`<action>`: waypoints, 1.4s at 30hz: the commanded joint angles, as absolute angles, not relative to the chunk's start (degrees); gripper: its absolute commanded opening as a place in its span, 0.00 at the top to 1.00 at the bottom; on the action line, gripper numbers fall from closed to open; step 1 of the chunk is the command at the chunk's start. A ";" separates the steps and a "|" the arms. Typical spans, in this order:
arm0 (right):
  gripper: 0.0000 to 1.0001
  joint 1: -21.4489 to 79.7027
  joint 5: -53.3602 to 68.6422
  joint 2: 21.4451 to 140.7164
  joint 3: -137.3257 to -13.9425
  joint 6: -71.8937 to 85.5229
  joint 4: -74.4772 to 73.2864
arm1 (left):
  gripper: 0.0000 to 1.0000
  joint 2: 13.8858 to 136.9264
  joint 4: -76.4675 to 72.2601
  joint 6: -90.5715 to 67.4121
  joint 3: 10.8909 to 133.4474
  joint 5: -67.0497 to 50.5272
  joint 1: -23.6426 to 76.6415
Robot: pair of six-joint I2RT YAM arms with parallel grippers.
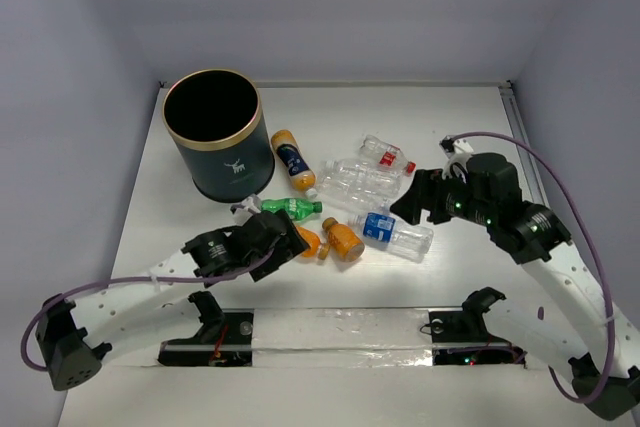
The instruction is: Put the plastic bottles in the bin
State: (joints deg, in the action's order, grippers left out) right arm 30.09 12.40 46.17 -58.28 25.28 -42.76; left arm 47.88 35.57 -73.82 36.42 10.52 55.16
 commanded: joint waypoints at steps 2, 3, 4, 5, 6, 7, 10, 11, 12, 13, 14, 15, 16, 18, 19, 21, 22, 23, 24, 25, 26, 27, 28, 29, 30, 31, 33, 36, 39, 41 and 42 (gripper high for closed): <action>0.13 30.41 19.42 48.51 -58.01 22.77 -37.27 | 0.01 52.46 29.45 -80.86 36.65 13.70 55.46; 0.12 30.41 19.60 48.95 -58.09 22.59 -36.92 | 0.01 55.08 28.92 -81.03 37.00 14.49 55.46; 0.12 30.41 20.38 49.30 -58.27 22.33 -36.83 | 0.01 56.33 27.61 -81.21 37.52 15.37 54.59; 0.12 30.41 20.74 50.18 -58.45 21.80 -36.91 | 0.01 57.38 26.38 -80.86 37.62 15.29 53.97; 0.12 30.41 21.00 50.62 -58.71 21.62 -37.09 | 0.01 59.05 25.06 -80.42 37.36 14.77 53.09; 0.12 30.41 21.53 50.97 -58.97 21.53 -37.09 | 0.01 59.76 22.09 -79.46 36.57 13.29 52.22; 0.12 30.94 21.89 52.03 -58.80 21.01 -37.00 | 0.01 61.96 19.60 -78.23 35.77 13.00 50.36; 0.12 31.55 21.80 52.12 -58.71 21.01 -36.91 | 0.01 62.66 19.86 -77.18 36.03 13.44 49.84; 0.12 31.55 21.88 52.21 -58.45 21.09 -36.74 | 0.01 63.88 20.04 -76.73 36.30 13.80 49.83; 0.12 32.07 22.06 52.21 -58.19 21.18 -36.56 | 0.01 64.42 19.95 -76.21 36.47 14.23 49.22; 0.12 32.08 22.23 52.29 -57.49 21.27 -36.48 | 0.01 65.29 19.86 -75.42 36.56 14.33 49.22; 0.12 32.78 22.32 52.47 -57.13 21.27 -36.30 | 0.01 65.82 19.08 -75.06 36.48 14.50 48.70; 0.12 32.78 22.32 52.73 -56.87 21.27 -36.21 | 0.01 66.35 18.64 -74.71 36.39 14.41 48.69; 0.12 33.31 22.24 53.78 -55.81 20.83 -35.51 | 0.01 68.20 18.02 -73.92 36.47 14.15 48.69; 0.11 33.31 21.98 54.22 -55.55 20.74 -35.25 | 0.01 68.90 18.10 -73.66 36.56 14.41 48.69; 0.11 33.84 21.53 55.28 -55.37 20.57 -34.63 | 0.01 70.65 18.02 -73.13 36.48 14.50 48.69; 0.11 34.36 21.10 56.50 -55.37 20.57 -34.45 | 0.01 71.10 17.67 -72.78 36.39 14.85 48.69; 0.11 35.24 20.83 57.21 -55.37 20.48 -34.28 | 0.01 71.97 17.49 -72.51 36.39 15.11 48.69; 0.11 35.85 20.40 57.91 -55.46 20.48 -33.84 | 0.01 72.42 17.40 -72.25 36.39 15.38 48.69; 0.11 36.47 19.69 58.62 -55.46 20.57 -33.58 | 0.01 73.03 17.40 -71.81 36.56 15.99 48.69; 0.11 37.87 19.17 60.02 -55.28 20.65 -33.31 | 0.02 74.17 17.40 -71.63 36.65 16.34 48.69; 0.12 38.58 18.64 60.73 -55.11 20.74 -32.27 | 0.04 74.70 17.32 -71.37 36.74 16.35 48.69; 0.13 39.11 17.85 61.60 -54.41 20.74 -31.65 | 0.06 75.23 16.79 -71.02 36.56 16.35 48.69; 0.13 40.24 17.41 63.53 -54.06 20.92 -31.12 | 0.07 75.50 16.70 -70.49 36.48 16.43 48.69; 0.14 40.78 17.14 64.50 -53.97 21.09 -30.33 | 0.11 75.85 16.70 -70.40 36.39 16.44 48.69; 0.14 41.30 16.27 65.56 -53.96 21.18 -29.89 | 0.12 75.76 16.79 -70.31 35.95 16.52 48.69; 0.16 42.28 15.21 68.28 -54.14 21.53 -28.83 | 0.17 74.89 17.05 -70.31 35.42 16.96 48.69; 0.20 43.94 13.28 71.44 -55.28 21.97 -27.78 | 0.26 72.61 17.23 -70.40 34.02 17.31 48.69; 0.19 44.56 11.52 74.52 -56.77 22.32 -27.25 | 0.37 69.88 18.63 -70.23 33.40 17.75 49.21; 0.17 45.70 9.94 76.45 -57.83 22.24 -27.33 | 0.46 67.95 20.91 -69.87 33.66 18.28 49.22; 0.16 45.70 9.58 77.51 -58.88 22.06 -27.60 | 0.52 65.76 21.79 -69.53 33.92 18.37 50.00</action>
